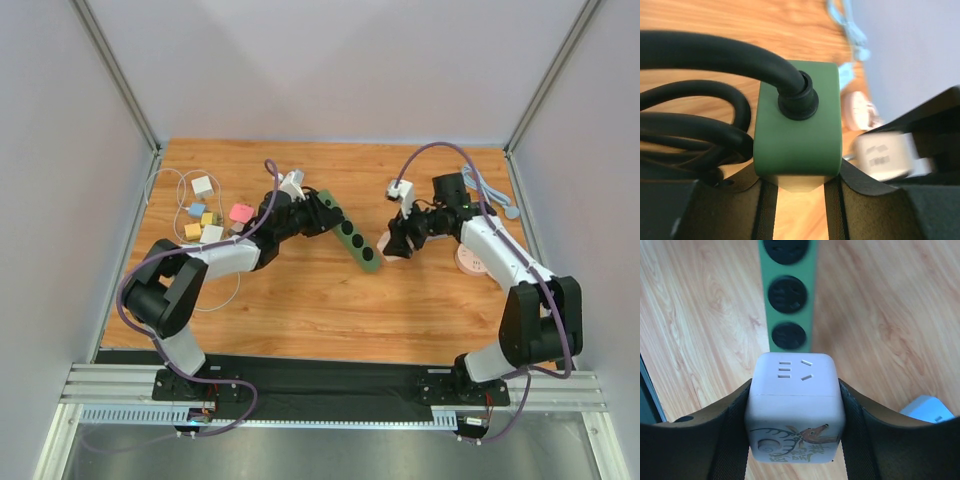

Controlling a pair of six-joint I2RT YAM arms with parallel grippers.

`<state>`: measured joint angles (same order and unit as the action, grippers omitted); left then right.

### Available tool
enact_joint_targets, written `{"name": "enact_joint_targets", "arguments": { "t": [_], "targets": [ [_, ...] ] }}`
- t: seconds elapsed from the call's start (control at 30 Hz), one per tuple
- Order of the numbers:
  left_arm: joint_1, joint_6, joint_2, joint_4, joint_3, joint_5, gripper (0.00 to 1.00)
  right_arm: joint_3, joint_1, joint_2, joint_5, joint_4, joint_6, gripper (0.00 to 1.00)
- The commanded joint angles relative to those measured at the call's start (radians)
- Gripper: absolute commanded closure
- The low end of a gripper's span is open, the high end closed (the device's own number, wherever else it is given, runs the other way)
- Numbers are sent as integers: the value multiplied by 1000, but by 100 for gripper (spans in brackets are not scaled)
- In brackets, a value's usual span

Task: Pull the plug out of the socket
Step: Remove the plug from the socket, then place the socket at the center of the board.

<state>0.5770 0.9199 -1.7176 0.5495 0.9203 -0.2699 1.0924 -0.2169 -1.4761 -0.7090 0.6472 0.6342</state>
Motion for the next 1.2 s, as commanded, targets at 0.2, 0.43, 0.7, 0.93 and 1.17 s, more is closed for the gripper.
{"name": "enact_joint_targets", "arguments": {
  "t": [0.2,0.43,0.7,0.93,1.17],
  "targets": [
    [-72,-190,9,-168,2,87,100,35,84,-12,-275,51,30,100],
    [-71,-100,-100,-120,77,-106,100,24,85,51,-264,-18,30,100],
    [-29,-9,-304,-92,225,-190,98,52,111,74,-267,-1,30,100],
    [-20,16,-392,-108,279,-247,69,24,142,91,-280,-4,30,100],
    [-20,-23,-347,-146,233,-232,49,26,143,86,-288,6,30,100]
  ]
}}
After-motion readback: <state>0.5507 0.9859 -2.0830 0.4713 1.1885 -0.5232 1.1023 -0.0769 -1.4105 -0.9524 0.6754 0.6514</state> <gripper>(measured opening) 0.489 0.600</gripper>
